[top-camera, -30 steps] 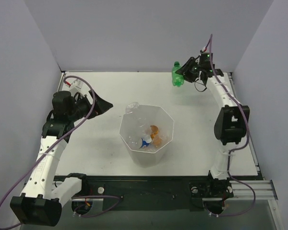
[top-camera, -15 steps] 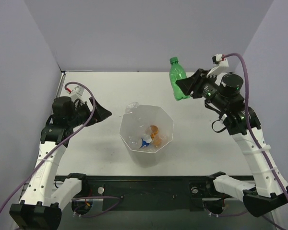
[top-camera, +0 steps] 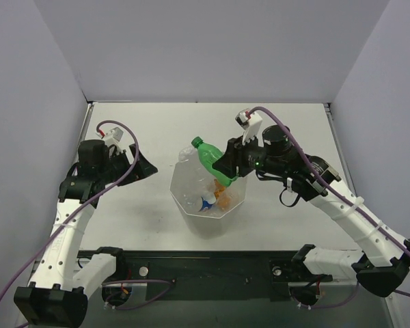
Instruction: Put the plastic bottles in the bin
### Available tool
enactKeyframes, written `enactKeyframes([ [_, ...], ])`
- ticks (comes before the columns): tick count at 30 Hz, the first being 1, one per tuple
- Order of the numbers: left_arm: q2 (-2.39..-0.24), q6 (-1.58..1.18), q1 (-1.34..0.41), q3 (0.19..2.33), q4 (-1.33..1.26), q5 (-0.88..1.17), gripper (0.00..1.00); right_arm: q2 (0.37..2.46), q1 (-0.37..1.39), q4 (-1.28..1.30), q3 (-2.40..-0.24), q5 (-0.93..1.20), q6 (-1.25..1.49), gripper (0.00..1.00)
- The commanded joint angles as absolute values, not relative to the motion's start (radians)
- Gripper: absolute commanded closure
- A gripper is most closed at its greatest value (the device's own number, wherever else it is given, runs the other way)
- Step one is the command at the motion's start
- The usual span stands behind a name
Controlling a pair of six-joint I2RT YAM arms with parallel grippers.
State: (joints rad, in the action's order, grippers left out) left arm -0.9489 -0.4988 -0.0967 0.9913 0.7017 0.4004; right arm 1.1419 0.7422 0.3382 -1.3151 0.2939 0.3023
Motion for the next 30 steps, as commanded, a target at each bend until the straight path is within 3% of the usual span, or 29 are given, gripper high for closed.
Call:
enactKeyframes([
  [1,-0.948,-0.463,-0.095,1.054,0.709,0.396,0.10,1.170,0.767,0.336,-1.370,0.261,0.282,0.64],
  [2,-0.946,-0.460,-0.095,1.055,0.710,0.394,0.10,1.175,0.767,0.351,-1.376,0.258,0.284,0.52],
  [4,-0.951,-0.456,-0.095,1.058,0.712,0.390,0.10,1.186,0.770,0.376,-1.388,0.252,0.279,0.41],
  [8,-0.957,-0.457,-0.095,1.068,0.715,0.397,0.10,1.180,0.769,0.391,-1.399,0.207,0.253,0.30],
  [12,-0.959,-0.457,-0.095,1.066,0.710,0.411,0.10,1.184,0.769,0.416,-1.423,0.131,0.204,0.29],
  [18,-0.965,-0.494,-0.095,1.032,0.671,0.452,0.10,1.106,0.765,0.430,-1.425,-0.173,0.152,0.28],
  [22,-0.980,-0.541,-0.095,0.993,0.603,0.489,0.10,1.010,0.739,0.433,-1.385,-0.383,0.140,0.19],
  [26,-1.000,-0.575,-0.095,0.973,0.554,0.506,0.11,0.928,0.534,0.483,-1.330,-0.424,0.264,0.14],
  [30,-1.026,-0.594,-0.095,0.968,0.522,0.518,0.11,0.879,0.211,0.532,-1.233,-0.245,0.405,0.11],
])
